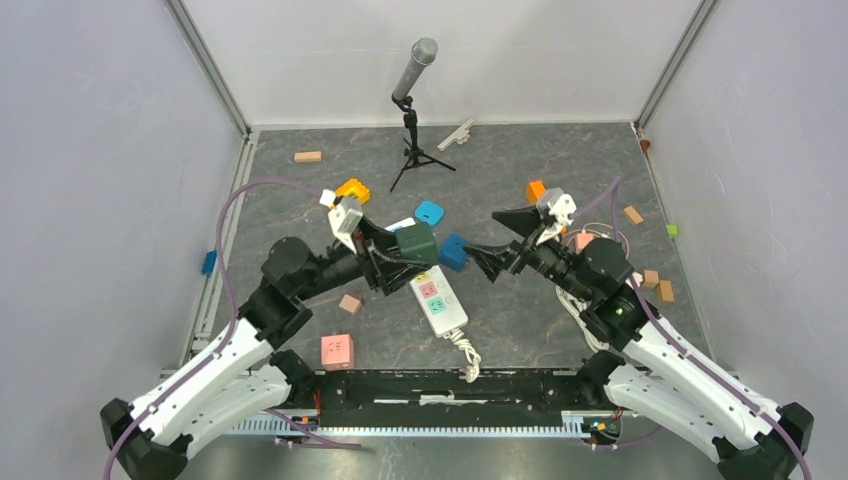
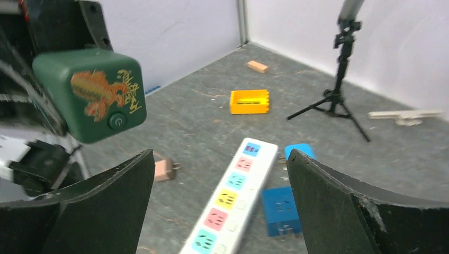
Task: Insert the plug
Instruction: Pick up the plug from the center of the board.
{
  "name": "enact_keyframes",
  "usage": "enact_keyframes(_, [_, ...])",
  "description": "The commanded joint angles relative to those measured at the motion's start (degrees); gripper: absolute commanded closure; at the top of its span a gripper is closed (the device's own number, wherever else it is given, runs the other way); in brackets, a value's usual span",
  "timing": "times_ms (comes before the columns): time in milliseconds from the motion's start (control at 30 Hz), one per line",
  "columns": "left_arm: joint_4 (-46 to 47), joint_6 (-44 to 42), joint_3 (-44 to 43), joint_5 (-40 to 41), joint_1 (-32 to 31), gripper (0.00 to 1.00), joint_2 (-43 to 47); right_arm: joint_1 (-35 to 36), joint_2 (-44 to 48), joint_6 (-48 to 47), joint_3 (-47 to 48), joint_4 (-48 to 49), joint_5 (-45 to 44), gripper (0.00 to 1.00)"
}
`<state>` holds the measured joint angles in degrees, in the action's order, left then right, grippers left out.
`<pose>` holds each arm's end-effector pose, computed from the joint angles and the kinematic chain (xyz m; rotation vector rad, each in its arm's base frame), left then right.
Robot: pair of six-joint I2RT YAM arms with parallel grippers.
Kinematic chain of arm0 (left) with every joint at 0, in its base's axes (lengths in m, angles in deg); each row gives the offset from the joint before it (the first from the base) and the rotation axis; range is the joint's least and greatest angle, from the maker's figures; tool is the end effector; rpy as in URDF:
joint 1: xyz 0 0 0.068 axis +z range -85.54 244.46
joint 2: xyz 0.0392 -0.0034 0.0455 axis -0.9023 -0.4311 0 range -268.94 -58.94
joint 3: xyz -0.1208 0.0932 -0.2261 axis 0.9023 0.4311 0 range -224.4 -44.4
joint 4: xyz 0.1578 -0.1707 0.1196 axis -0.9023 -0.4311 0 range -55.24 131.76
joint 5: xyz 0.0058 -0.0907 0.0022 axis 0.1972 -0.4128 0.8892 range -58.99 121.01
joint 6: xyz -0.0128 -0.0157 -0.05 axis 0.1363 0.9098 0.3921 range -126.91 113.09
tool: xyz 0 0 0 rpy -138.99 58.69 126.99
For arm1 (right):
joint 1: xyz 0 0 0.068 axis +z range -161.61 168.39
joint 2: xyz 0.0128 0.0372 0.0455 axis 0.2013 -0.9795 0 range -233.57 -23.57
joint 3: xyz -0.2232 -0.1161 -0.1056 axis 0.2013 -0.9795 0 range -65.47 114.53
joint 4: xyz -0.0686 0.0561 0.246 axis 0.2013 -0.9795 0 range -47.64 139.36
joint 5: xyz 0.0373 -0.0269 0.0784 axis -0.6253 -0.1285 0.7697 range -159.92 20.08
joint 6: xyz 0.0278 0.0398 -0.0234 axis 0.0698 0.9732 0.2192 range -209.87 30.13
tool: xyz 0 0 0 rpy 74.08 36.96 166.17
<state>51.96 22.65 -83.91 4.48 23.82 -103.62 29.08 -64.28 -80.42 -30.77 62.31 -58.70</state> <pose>0.1317 -0.1339 0.3461 0.5612 1.5443 -1.3058 0.1304 0.1212 0.3328 -0.5644 1.4006 0.8515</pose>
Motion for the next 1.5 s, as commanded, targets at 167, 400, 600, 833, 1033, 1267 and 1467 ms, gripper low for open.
enact_keyframes(167, [-0.57,-52.65,5.89,-0.2,-0.23,0.98,11.0,0.0,-10.35,22.45,11.4,-3.52,13.05,0.02])
enact_keyframes(400, [-4.66,-74.09,6.23,-5.25,-0.31,0.98,13.28,0.15,-16.52,30.05,14.47,2.65,24.0,0.02])
enact_keyframes(600, [-4.46,-75.75,4.79,-8.76,-0.31,0.98,12.01,1.53,-22.72,36.97,15.6,8.72,30.44,0.02])
enact_keyframes(833, [-0.21,-73.07,5.58,-10.05,-0.33,0.98,11.95,5.11,-26.6,42.06,15.25,15.27,30.01,0.02])
enact_keyframes(1033, [3.83,-70.01,6.21,-10.1,-0.31,0.98,11.88,6.89,-30.04,46.01,13.53,23.48,29.88,0.03])
enact_keyframes(1267, [4.99,-68.5,6.28,-11.4,-0.31,0.98,11.66,7.59,-32.71,47.73,14.48,27.96,31.31,0.36])
enact_keyframes(1467, [5.05,-65.92,6.58,-10.32,-0.33,0.73,11.97,7.39,-32.07,44.96,14.14,26.25,29.84,1.0])
